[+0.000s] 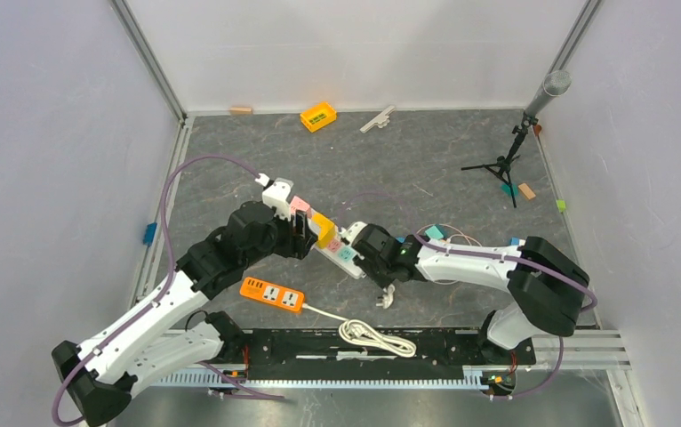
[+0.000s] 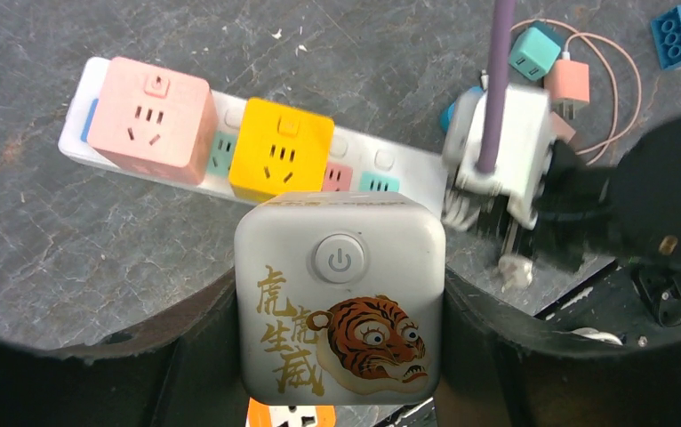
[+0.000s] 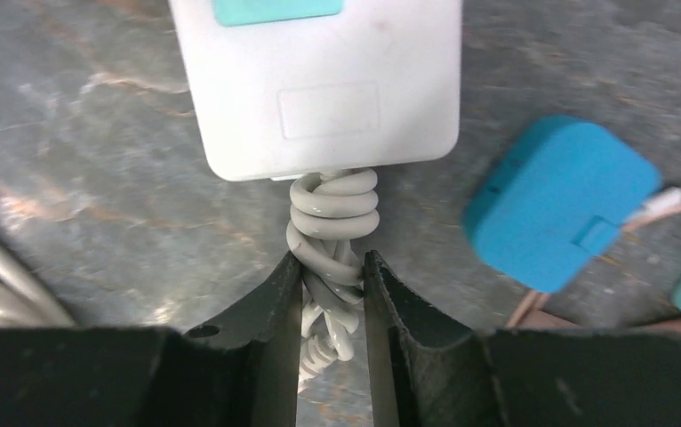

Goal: Insert the plug

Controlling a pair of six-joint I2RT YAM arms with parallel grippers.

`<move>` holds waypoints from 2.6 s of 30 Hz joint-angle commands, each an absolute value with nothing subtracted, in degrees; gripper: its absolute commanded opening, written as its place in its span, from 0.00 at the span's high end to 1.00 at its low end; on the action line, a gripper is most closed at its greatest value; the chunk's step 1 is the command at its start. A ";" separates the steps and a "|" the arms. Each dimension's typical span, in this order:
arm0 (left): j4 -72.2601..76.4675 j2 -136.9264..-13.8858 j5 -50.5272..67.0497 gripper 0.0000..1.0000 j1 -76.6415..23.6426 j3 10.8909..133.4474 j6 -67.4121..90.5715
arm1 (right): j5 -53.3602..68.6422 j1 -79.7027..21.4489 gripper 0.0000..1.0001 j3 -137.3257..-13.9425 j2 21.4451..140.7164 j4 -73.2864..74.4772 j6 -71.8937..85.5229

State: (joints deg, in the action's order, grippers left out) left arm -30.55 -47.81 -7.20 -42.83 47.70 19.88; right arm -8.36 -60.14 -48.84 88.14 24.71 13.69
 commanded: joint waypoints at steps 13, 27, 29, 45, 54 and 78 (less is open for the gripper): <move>-13.17 -56.41 6.65 0.98 -42.96 42.74 31.09 | -0.17 -53.53 0.17 -52.18 79.14 25.09 11.24; -9.40 -72.25 2.31 0.98 -49.76 46.17 18.62 | 7.24 -41.56 0.02 -44.21 64.82 24.94 16.86; -9.10 -74.17 1.58 0.98 -49.92 46.84 16.31 | 8.31 -40.91 0.02 -42.63 63.71 24.01 18.20; -7.59 -81.92 0.21 0.98 -49.99 51.22 9.39 | 9.97 -39.31 0.02 -38.06 59.94 23.16 22.10; -8.59 -85.82 -2.62 0.98 -50.00 52.25 4.77 | 8.48 -38.98 0.02 -39.09 60.25 25.03 20.09; -9.97 -85.57 -7.04 0.98 -50.26 48.86 2.06 | 9.56 -38.67 0.02 -39.73 61.70 25.11 18.88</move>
State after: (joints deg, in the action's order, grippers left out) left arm -10.15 -86.32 -3.55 -50.76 50.48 6.70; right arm 9.04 -38.87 -38.35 61.45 25.39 19.64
